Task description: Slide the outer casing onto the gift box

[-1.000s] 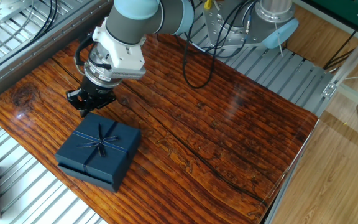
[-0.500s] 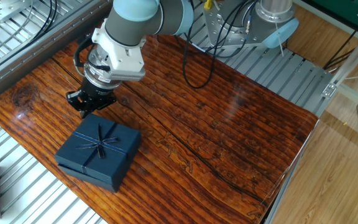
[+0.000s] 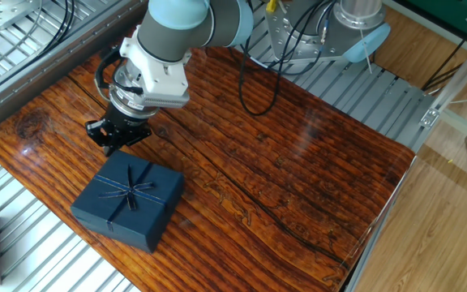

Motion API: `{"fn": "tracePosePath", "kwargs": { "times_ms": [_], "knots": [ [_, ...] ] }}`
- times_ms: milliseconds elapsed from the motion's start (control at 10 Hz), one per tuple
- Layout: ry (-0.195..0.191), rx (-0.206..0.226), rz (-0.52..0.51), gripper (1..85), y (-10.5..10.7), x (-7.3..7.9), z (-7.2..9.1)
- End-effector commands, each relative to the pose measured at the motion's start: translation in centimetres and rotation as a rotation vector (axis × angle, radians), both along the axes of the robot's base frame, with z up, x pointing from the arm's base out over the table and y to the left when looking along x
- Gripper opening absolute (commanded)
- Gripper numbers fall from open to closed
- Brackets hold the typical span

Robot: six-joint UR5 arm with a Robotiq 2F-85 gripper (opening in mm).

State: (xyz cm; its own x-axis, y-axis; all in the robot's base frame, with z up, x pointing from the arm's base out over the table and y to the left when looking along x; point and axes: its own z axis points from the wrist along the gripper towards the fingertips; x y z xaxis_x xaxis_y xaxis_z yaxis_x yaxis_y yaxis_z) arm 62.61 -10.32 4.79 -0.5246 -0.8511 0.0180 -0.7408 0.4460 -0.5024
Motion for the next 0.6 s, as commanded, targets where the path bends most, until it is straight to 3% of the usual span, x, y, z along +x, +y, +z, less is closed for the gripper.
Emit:
{"fn": "tracePosePath", "kwargs": {
  "times_ms": [0, 500],
  "knots": [
    [-0.021, 0.016, -0.024, 1.0, 0.18, 0.41, 0.38],
    [-0.045, 0.010, -0.025, 1.0, 0.35, 0.92, 0.91]
  ]
}}
